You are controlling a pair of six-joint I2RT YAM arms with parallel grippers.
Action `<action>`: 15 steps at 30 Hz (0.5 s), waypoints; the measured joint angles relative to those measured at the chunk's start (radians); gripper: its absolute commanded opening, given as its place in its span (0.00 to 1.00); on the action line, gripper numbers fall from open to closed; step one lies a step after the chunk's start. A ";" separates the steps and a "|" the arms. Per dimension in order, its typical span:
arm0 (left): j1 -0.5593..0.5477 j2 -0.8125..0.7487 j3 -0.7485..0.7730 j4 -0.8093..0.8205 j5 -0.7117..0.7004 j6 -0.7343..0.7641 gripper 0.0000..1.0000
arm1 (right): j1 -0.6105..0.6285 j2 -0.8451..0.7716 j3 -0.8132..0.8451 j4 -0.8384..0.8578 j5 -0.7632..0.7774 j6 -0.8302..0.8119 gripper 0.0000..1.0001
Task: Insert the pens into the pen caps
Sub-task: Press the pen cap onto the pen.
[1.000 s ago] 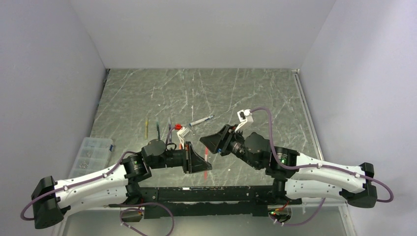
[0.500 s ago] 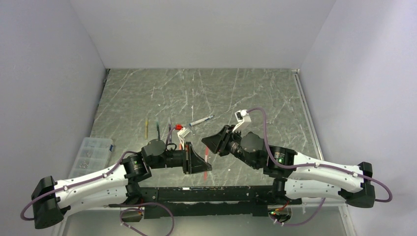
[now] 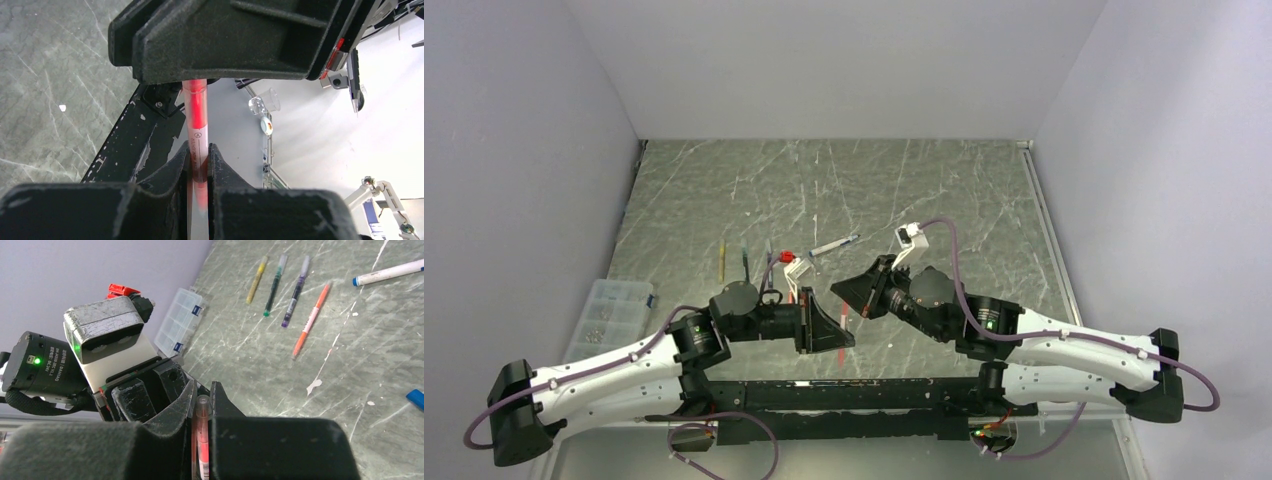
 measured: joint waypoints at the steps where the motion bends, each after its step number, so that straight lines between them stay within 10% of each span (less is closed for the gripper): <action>1: 0.000 0.000 0.003 -0.002 0.000 0.002 0.00 | 0.000 -0.002 0.000 0.002 -0.007 -0.002 0.00; 15: 0.143 0.021 0.058 -0.141 0.196 0.028 0.00 | -0.037 0.006 -0.093 0.167 -0.095 0.013 0.00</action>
